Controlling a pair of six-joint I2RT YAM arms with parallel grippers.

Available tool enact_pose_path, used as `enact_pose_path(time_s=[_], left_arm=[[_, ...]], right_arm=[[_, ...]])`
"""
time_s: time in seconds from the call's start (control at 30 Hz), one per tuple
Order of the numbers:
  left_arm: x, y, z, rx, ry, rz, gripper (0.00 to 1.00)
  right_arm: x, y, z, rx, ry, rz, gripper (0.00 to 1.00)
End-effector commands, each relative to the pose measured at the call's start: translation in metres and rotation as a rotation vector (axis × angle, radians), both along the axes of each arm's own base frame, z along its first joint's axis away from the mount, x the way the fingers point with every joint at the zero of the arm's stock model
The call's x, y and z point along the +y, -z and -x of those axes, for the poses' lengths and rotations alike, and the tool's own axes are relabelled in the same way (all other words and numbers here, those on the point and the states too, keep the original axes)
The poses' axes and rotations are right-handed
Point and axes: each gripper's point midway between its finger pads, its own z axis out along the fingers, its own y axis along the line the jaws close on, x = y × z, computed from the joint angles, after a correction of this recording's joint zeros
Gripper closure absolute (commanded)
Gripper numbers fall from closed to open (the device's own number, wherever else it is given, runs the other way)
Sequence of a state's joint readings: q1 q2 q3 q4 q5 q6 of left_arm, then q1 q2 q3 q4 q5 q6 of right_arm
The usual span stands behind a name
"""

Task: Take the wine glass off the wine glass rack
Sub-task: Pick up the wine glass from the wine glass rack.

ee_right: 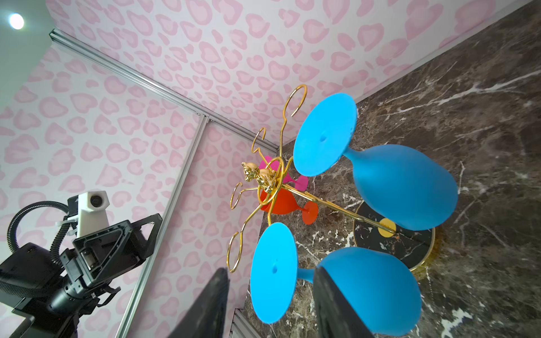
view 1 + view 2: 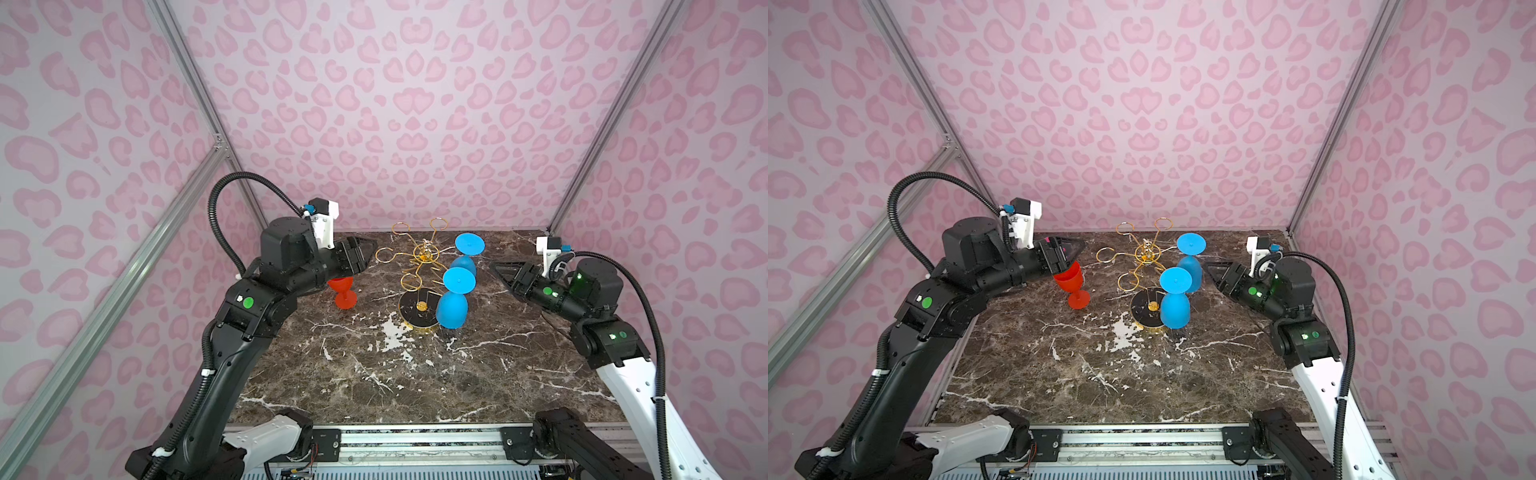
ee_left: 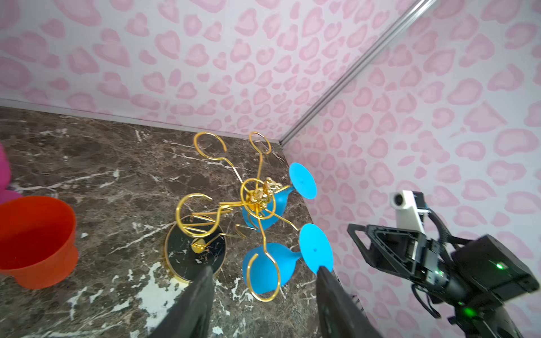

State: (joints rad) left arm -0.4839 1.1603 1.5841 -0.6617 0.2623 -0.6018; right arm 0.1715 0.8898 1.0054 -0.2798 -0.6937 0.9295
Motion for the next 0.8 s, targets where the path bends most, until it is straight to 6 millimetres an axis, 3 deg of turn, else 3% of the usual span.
enact_pose_path(time_s=[0.0, 0.33, 0.77], left_arm=[[-0.019, -0.006, 0.002, -0.011, 0.025, 0.045, 0.42], [-0.108, 0.033, 0.025, 0.185, 0.174, 0.068, 0.42], [-0.147, 0.068, 0.018, 0.392, 0.03, 0.193, 0.47]], right_arm=[[0.011, -0.005, 0.002, -0.011, -0.053, -0.044, 0.59], [0.004, 0.007, 0.008, -0.006, -0.029, 0.018, 0.63], [-0.021, 0.003, 0.021, -0.044, 0.024, 0.024, 0.66]])
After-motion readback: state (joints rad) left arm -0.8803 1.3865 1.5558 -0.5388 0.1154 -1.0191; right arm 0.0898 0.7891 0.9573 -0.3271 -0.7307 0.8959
